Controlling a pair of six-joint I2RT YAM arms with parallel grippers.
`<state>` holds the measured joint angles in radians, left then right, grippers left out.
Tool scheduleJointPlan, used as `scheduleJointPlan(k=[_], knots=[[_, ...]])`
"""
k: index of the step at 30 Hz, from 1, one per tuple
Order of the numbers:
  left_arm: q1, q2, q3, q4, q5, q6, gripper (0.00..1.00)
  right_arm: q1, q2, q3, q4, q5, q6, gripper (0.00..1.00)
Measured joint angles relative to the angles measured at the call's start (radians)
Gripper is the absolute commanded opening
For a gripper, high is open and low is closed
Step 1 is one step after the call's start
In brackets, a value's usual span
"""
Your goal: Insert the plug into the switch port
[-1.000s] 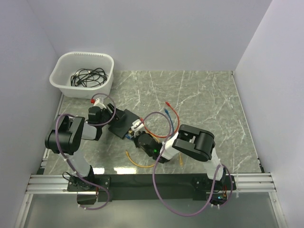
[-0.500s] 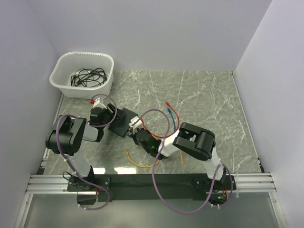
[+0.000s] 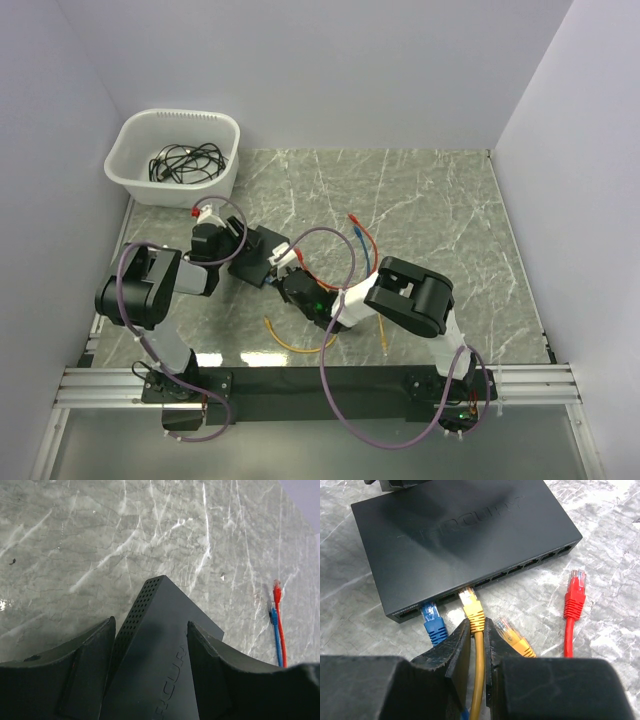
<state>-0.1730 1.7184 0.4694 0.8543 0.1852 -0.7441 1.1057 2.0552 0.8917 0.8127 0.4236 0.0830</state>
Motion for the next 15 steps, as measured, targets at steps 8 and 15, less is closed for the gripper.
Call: scheduleJointPlan(k=[8,15], knots=[[-0.008,-0.042,0.062,-0.183,-0.010,0.045,0.62,-0.004,-0.015,0.002,-0.040,-0.016,0.029,0.00],[0.005,-0.087,0.096,-0.334,-0.004,0.054,0.62,-0.006,-0.033,0.006,-0.086,-0.045,0.052,0.04]])
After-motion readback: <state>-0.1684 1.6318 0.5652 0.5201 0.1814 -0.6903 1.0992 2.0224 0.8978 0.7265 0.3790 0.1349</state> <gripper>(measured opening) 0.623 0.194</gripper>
